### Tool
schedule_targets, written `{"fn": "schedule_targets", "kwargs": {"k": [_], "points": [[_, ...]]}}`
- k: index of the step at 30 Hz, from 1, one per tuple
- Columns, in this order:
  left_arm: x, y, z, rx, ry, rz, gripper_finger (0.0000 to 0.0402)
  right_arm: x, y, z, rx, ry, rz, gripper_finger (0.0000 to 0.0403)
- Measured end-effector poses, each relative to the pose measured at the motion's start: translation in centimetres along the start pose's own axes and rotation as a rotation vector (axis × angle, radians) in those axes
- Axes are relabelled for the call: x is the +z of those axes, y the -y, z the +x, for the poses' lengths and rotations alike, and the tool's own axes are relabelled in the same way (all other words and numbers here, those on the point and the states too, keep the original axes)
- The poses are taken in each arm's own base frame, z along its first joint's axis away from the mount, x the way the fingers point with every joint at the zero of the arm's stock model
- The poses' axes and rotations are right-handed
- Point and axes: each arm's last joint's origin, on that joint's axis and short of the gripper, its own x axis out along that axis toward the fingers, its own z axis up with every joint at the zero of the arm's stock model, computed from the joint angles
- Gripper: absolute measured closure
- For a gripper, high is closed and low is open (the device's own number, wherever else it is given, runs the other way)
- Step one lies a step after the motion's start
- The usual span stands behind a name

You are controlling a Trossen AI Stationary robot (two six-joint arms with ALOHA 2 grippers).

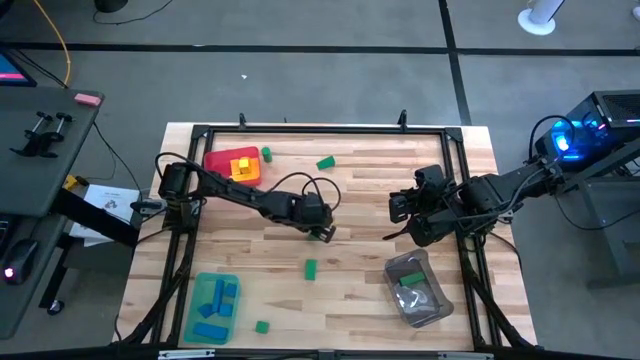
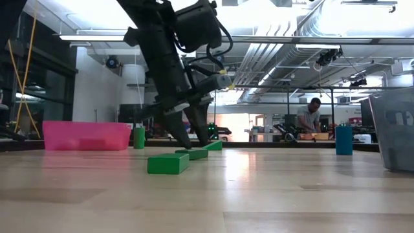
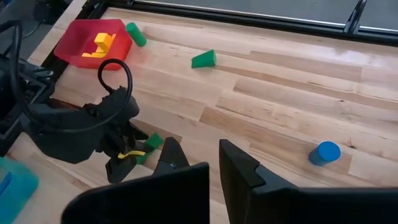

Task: Sort blocks
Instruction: Put the green block into the black bin

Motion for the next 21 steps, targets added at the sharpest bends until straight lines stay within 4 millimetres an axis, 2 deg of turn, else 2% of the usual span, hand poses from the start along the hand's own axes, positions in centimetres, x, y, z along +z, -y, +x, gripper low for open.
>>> {"fn": "schedule_targets", "kwargs": {"k": [3,8,13,16,19,21], "points": [[-0.2,0.1,0.5,0.002,-0.002,0.002,0.0253,0.0,0.0,0.0,0.0,0.0,0.0,0.0402],[-1.0,-0.1,2.5,0.032,-0.047,0.022,0.0253,0.0,0.0,0.0,-0.002,0.001,-0.002,0.0402],[-1.7,-0.2,3.3,0.085,-0.041,0.137,0.0255,0.0,0.0,0.0,-0.002,0.001,-0.002,0.0402],[-1.7,-0.3,3.1,0.087,-0.044,0.248,0.0284,0.0,0.0,0.0,-0.002,0.001,-0.002,0.0402],[-1.2,0.1,2.1,0.046,-0.028,0.348,0.0345,0.0,0.0,0.0,-0.003,0.001,-0.002,0.0402],[-0.6,0.6,1.4,-0.025,0.007,0.401,0.0351,0.0,0.0,0.0,-0.003,0.004,-0.002,0.0402]]}}
